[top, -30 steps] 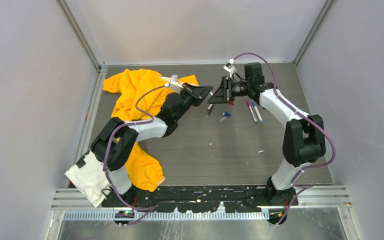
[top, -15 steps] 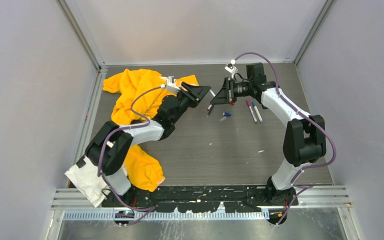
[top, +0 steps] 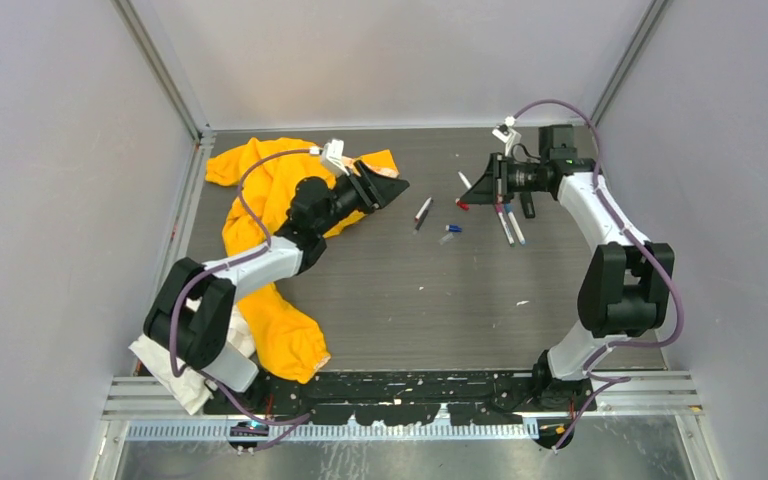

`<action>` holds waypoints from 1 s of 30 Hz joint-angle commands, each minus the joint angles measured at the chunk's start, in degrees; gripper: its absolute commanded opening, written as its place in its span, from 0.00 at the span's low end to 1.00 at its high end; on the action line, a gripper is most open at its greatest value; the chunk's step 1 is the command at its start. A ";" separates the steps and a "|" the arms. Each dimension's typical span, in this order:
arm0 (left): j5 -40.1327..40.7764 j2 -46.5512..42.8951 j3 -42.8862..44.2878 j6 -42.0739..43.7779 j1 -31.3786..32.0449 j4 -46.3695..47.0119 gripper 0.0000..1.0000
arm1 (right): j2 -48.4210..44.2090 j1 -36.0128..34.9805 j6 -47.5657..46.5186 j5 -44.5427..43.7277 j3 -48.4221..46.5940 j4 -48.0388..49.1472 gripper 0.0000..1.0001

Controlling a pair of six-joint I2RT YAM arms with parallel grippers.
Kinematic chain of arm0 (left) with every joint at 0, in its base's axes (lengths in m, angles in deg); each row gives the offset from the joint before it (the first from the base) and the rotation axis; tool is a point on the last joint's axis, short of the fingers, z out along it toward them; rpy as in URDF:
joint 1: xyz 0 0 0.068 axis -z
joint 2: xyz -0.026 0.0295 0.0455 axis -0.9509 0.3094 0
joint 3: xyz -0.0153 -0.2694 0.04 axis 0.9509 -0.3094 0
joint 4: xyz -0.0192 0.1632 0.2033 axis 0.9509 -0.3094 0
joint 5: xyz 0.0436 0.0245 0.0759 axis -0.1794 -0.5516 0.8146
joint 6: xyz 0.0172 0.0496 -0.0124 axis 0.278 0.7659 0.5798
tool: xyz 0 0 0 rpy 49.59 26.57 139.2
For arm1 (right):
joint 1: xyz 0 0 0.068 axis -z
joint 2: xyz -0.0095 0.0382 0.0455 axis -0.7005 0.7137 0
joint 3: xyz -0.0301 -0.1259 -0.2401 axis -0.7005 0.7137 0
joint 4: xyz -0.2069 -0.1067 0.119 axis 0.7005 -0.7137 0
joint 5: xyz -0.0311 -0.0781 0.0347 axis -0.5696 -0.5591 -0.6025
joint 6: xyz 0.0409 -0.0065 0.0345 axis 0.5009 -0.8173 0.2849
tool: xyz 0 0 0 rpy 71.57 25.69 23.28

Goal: Insert the pens into the pen caps
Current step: Insert the pen cap onto the pen.

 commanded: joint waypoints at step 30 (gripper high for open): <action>-19.03 38.10 52.41 79.53 6.99 -59.42 0.48 | -6.23 12.74 -7.87 2.48 6.56 -2.68 0.01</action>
